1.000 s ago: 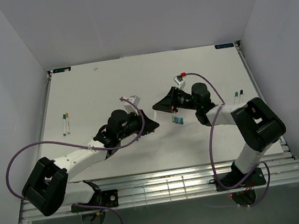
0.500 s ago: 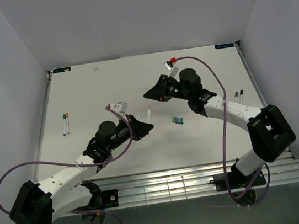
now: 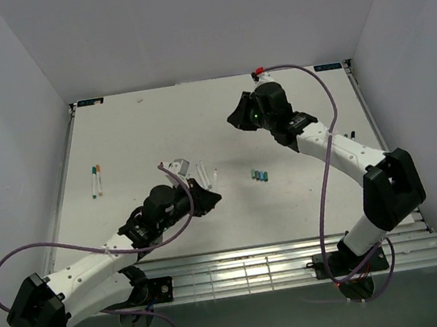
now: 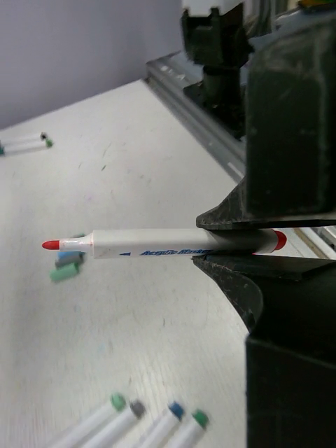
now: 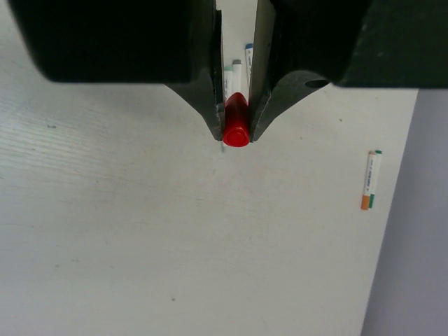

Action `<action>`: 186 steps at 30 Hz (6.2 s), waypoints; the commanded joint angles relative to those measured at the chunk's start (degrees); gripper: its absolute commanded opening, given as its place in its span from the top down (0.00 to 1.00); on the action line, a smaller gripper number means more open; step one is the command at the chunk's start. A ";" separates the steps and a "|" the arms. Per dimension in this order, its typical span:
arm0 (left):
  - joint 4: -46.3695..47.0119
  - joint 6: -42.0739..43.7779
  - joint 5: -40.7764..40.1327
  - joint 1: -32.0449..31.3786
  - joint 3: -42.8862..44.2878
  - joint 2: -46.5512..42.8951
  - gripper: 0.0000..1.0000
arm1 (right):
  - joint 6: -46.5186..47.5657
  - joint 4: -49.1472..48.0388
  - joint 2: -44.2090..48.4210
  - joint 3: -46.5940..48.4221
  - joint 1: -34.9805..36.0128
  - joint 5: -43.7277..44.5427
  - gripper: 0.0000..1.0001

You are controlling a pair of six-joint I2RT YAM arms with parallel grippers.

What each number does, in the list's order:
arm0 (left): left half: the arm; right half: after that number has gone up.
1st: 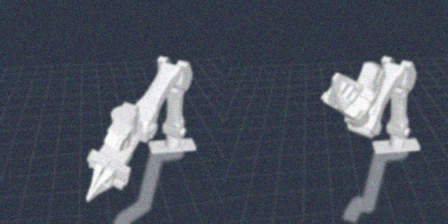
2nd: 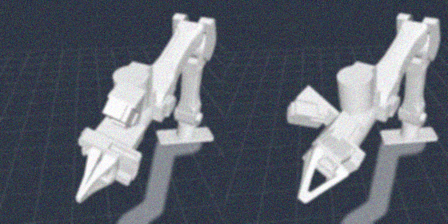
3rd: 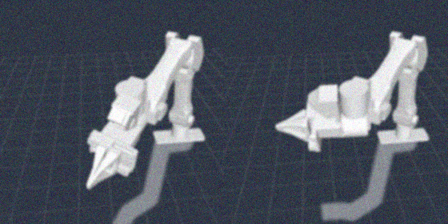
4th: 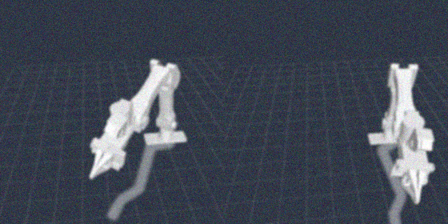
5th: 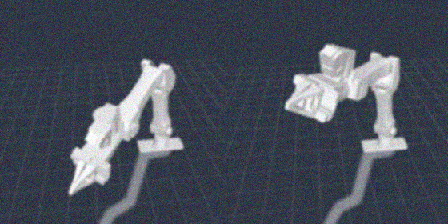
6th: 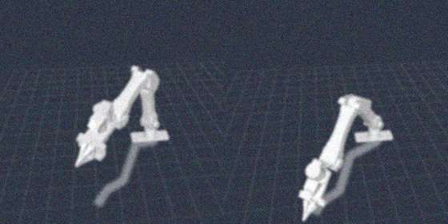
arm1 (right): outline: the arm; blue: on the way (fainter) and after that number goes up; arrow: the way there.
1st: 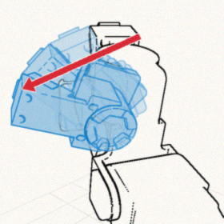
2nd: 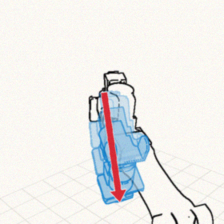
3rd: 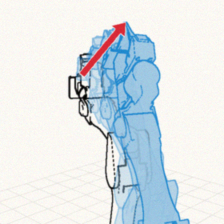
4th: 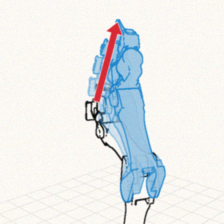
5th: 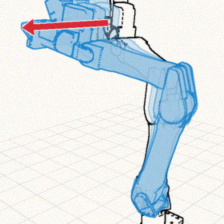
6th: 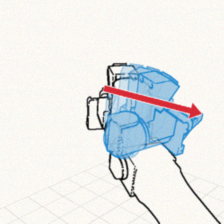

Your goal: Open the pen caps

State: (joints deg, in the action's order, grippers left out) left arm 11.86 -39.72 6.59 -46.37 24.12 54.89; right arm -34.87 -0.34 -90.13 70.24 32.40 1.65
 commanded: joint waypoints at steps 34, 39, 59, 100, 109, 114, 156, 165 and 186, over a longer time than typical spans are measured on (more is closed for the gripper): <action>-17.75 -5.01 -30.24 5.59 9.02 26.31 0.85 | 6.05 -1.68 5.05 -29.37 -12.80 -16.68 0.92; -16.96 -4.84 -28.39 6.29 9.37 27.63 0.75 | 6.13 -1.59 4.52 -30.42 -12.89 -15.01 0.89; -16.78 -5.45 -26.10 7.17 8.75 27.81 0.39 | 6.22 -2.03 3.03 -31.83 -12.89 -13.78 0.80; -31.29 21.70 -27.87 41.52 29.14 24.82 0.04 | 8.50 1.04 15.42 -32.09 -0.24 -24.06 0.56; -26.89 29.96 -18.90 53.31 32.57 31.31 0.07 | 9.12 -1.77 15.86 -33.67 0.29 -28.28 0.56; -27.06 32.87 -17.05 55.77 34.59 35.36 0.08 | 9.91 -1.94 16.12 -34.11 0.38 -28.28 0.56; -23.46 36.30 -14.94 57.97 32.22 45.13 0.05 | 9.74 -3.62 13.75 -34.64 0.21 -29.42 0.56; -25.13 36.21 -18.01 55.34 32.39 47.14 0.08 | 9.47 -3.88 14.01 -34.47 0.20 -29.60 0.56; -36.02 29.18 -25.49 52.52 40.04 56.81 0.49 | 9.47 -3.27 16.47 -34.82 0.12 -29.07 0.56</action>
State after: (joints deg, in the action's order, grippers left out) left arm -16.16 -9.56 -17.04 5.76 65.69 107.83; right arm -26.33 -1.93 -75.35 35.77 32.38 -27.18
